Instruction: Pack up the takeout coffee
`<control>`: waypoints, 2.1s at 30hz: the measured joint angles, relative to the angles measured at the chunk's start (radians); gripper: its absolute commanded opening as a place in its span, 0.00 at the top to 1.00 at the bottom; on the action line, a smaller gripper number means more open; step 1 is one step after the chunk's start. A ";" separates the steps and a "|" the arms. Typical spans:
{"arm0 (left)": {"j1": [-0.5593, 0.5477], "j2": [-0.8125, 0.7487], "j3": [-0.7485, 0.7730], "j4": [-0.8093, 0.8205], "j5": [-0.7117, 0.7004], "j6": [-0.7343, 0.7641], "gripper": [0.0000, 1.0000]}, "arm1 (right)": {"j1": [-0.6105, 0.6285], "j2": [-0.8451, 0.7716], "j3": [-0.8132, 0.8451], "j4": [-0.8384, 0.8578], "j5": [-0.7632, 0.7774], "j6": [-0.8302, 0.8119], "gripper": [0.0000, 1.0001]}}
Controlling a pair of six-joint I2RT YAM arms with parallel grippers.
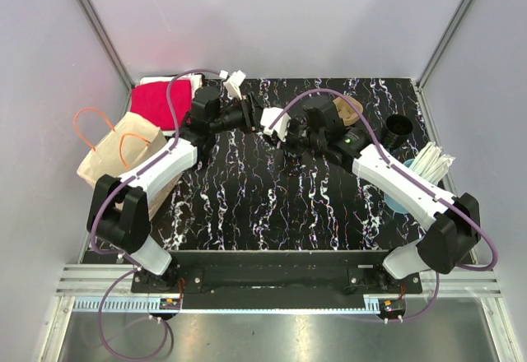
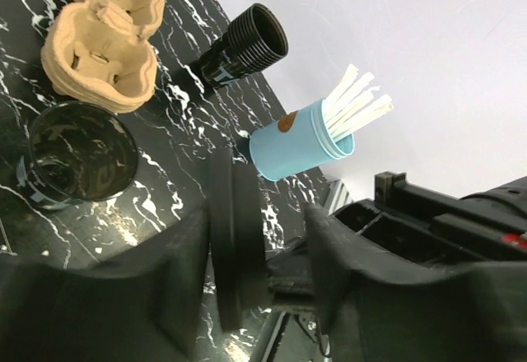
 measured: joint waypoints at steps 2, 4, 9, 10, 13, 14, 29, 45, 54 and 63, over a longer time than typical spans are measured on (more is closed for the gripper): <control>0.000 -0.002 0.000 0.002 0.002 0.000 0.31 | 0.003 0.000 0.000 -0.006 -0.005 0.004 1.00; 0.001 -0.006 0.000 0.002 0.003 0.000 0.25 | 0.005 0.000 0.000 -0.016 -0.010 0.008 1.00; 0.016 -0.025 0.000 0.000 0.005 0.006 0.01 | 0.005 -0.003 0.000 -0.052 -0.027 0.013 1.00; 0.024 -0.030 0.000 -0.003 0.005 0.010 0.01 | 0.005 -0.006 0.001 -0.065 -0.029 0.012 1.00; 0.060 -0.047 0.004 -0.019 0.005 0.032 0.01 | 0.005 -0.024 0.003 -0.111 -0.027 0.010 1.00; 0.078 -0.052 0.010 -0.035 0.004 0.046 0.01 | 0.005 -0.030 0.010 -0.130 -0.026 0.010 1.00; 0.226 -0.219 0.121 -0.427 -0.025 0.614 0.01 | -0.037 0.064 0.352 -0.517 0.032 -0.032 1.00; 0.225 -0.248 -0.119 -0.344 0.074 0.686 0.01 | -0.197 0.573 0.861 -0.909 -0.033 -0.031 1.00; 0.225 -0.238 -0.119 -0.344 0.065 0.660 0.01 | -0.196 0.748 1.043 -0.951 -0.043 -0.005 1.00; 0.225 -0.238 -0.119 -0.343 0.070 0.638 0.01 | -0.196 0.847 1.099 -0.961 -0.038 0.016 1.00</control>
